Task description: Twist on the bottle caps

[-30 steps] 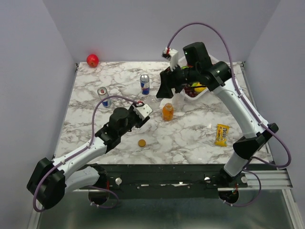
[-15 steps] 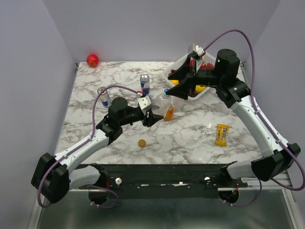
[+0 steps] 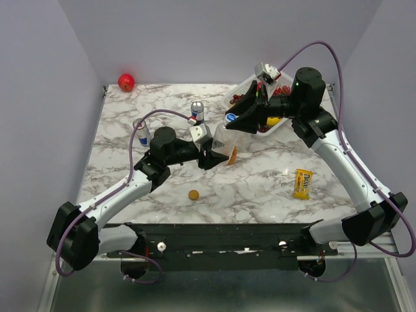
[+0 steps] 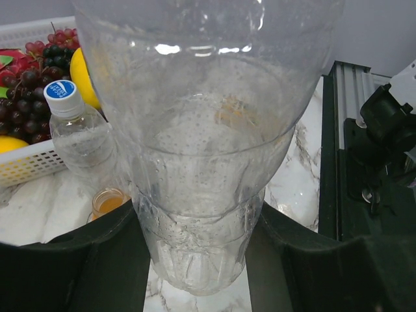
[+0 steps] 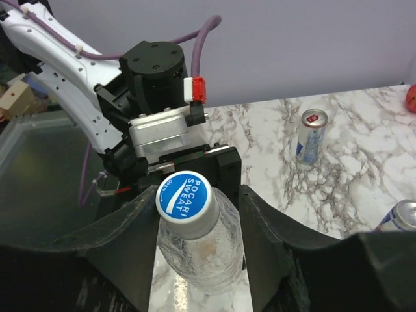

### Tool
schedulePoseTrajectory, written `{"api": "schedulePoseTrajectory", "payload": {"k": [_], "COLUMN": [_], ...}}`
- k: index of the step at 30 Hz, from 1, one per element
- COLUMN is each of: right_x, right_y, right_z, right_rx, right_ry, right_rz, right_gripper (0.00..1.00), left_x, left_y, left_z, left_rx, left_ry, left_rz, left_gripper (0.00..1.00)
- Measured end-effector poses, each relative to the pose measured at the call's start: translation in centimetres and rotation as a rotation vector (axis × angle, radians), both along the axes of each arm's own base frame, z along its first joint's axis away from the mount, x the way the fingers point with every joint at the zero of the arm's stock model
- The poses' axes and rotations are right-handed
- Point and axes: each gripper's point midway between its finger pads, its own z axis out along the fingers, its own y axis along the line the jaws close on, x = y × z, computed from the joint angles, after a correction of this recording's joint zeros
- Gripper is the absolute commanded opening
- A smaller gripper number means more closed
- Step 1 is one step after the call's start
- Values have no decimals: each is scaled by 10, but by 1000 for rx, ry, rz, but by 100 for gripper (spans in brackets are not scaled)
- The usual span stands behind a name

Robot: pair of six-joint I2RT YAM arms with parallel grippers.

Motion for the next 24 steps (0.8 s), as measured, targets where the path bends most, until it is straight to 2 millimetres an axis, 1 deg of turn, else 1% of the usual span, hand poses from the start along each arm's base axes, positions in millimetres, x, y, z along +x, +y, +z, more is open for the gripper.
{"api": "schedulePoseTrajectory", "payload": {"k": [2,5,7,9,12,16,19,20,22,23,24], "right_x": [-1,-1,-1,0,3,13,19,19,21,22,22], "right_y": [0,1,1,2,4,8,12,13,14,13,13], "right_z": [-2,-2,0,2,5,9,11,12,12,12,12], "right_rx": [1,5,12,19,31,39,41,42,42,40,37], "right_ry": [11,25,30,22,-1,-28,-54,-61,-70,-70,-73], "right_rz": [5,7,7,6,-12,-82,-153,-172,-199,-210,-218], "right_gripper": [53,46,37,26,16,11,11,11,11,11,10], "left_x": [0,0,0,0,4,16,27,30,33,34,35], "left_y": [0,-1,-1,-2,-2,-5,-4,-3,-3,-2,-1], "left_z": [-1,-3,-3,-2,1,4,6,7,7,7,7], "left_rx": [1,1,1,-3,-11,-26,-37,-39,-38,-37,-34], "left_ry": [8,16,20,25,26,14,1,-4,-13,-16,-20], "left_rz": [-1,-2,-2,-3,19,130,225,249,275,282,288], "left_gripper": [0,0,0,0,0,0,0,11,44,71,80]}}
